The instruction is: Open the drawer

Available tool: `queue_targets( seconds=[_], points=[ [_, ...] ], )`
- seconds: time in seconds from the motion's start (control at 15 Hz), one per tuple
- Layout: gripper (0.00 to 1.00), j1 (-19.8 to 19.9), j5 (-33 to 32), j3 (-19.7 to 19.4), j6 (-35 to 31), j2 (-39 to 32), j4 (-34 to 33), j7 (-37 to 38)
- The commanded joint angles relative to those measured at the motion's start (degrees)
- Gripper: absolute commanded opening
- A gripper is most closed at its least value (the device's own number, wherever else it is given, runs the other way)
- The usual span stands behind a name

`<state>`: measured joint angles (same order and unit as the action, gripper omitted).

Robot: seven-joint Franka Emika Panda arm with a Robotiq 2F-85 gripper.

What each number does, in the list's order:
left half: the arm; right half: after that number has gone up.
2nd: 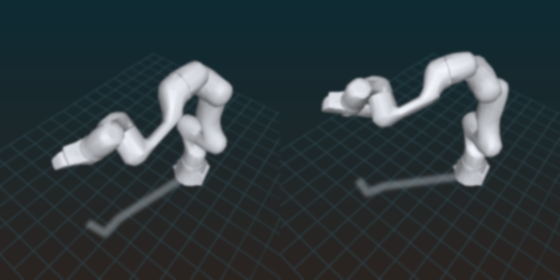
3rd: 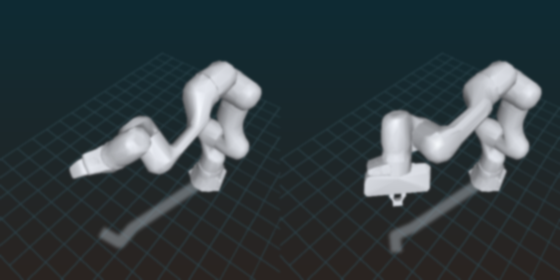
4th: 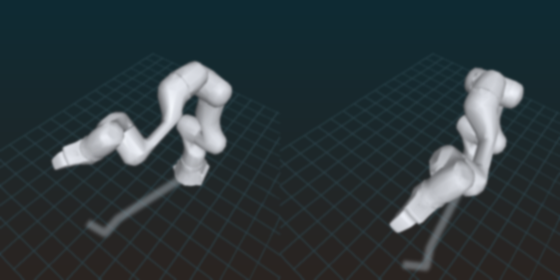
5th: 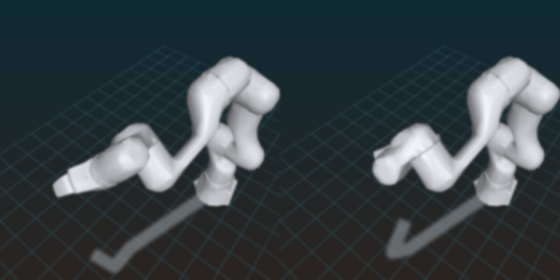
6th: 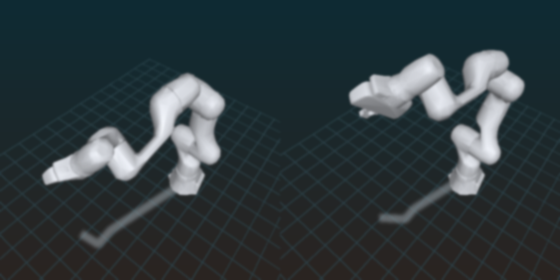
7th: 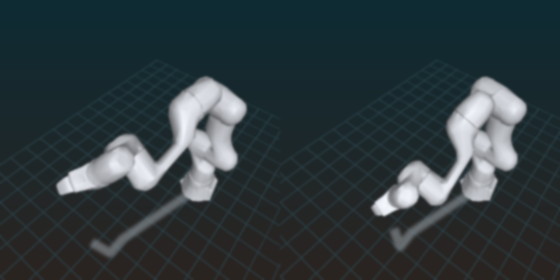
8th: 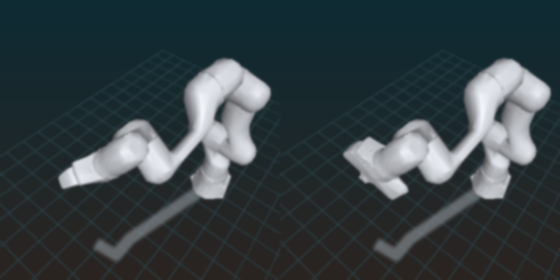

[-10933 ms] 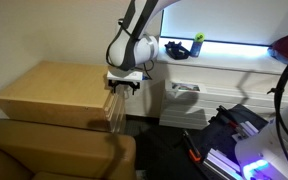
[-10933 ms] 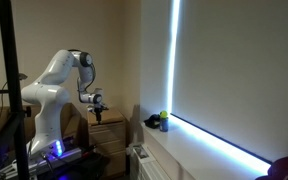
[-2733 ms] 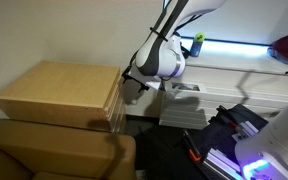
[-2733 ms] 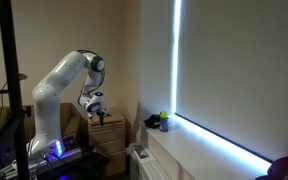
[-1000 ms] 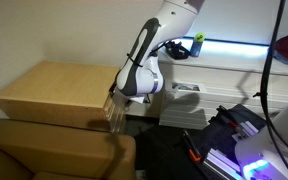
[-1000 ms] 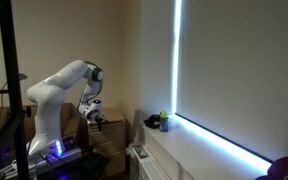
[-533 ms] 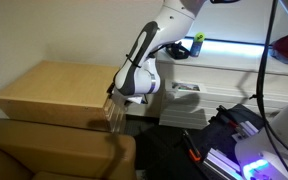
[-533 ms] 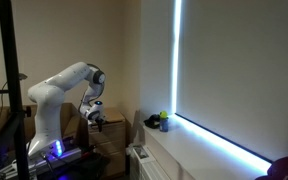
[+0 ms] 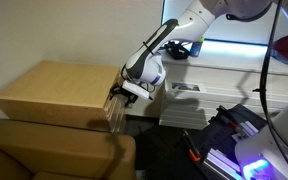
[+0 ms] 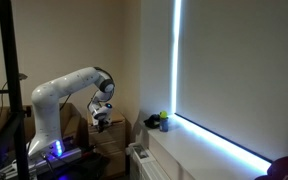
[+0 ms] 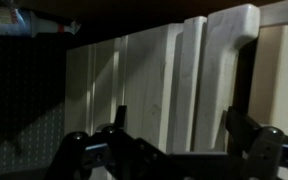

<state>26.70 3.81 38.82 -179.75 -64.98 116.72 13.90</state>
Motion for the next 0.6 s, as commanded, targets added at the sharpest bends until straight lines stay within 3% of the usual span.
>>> queue_targets(
  seconds=[0.0,0.2,0.53],
  points=[
    [1.0,-0.79,3.78,-0.12,0.12,0.24,-0.28,-2.93],
    [1.0,-1.01,4.31,-0.1,0.13,0.23,-0.4,-3.07],
    [1.0,-3.59,3.56,-0.85,-13.11,-2.1,-1.29,-2.55]
  ],
)
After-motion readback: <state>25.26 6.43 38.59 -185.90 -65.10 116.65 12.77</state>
